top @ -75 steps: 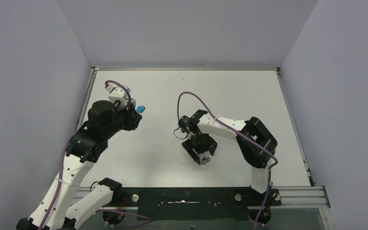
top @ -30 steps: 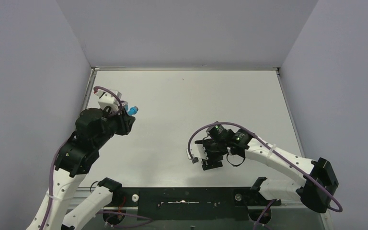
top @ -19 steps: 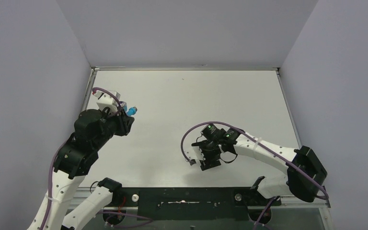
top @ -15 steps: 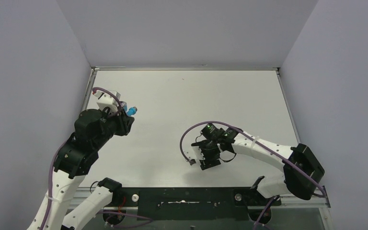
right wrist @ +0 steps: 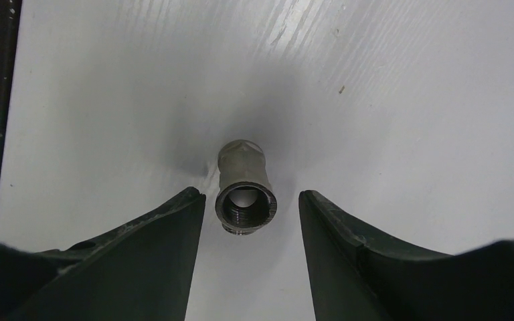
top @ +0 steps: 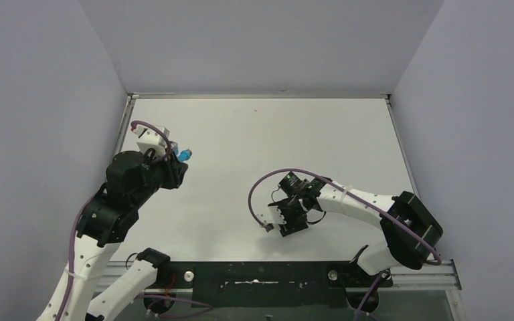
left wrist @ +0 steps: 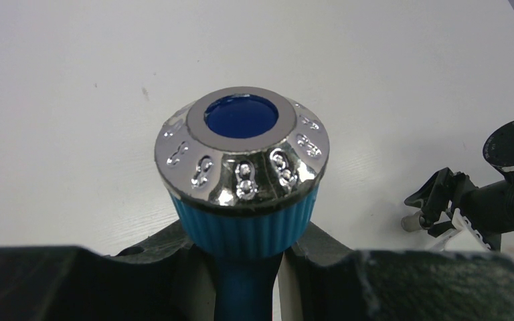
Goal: Install the water faucets
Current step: Pick up the adaptor at the center of the board.
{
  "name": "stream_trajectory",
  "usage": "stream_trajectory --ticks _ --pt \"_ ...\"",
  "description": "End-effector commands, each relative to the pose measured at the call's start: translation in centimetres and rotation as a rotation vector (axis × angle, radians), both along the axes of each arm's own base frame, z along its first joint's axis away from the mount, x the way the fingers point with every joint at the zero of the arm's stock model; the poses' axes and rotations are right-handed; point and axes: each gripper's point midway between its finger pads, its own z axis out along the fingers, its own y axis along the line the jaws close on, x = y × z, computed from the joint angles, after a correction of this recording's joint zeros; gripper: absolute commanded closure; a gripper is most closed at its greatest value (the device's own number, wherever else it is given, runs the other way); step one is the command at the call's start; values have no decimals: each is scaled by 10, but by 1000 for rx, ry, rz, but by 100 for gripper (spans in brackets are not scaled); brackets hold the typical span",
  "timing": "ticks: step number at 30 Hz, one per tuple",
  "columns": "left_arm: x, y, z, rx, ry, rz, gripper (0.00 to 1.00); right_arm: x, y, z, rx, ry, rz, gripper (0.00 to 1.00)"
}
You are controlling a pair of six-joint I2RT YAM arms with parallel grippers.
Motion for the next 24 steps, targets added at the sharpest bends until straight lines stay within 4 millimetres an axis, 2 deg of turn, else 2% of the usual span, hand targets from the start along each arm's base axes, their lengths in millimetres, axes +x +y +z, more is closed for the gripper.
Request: stream_trajectory --ticks 1,10,24 --pt "5 1 23 -25 -65 10 100 8 5 -3 19 -28 24 45" --pt "5 0 23 -25 -63 10 100 10 5 -10 8 -14 33 53" --pt "5 -1 21 -28 -59 7 100 7 4 -15 -2 8 43 54"
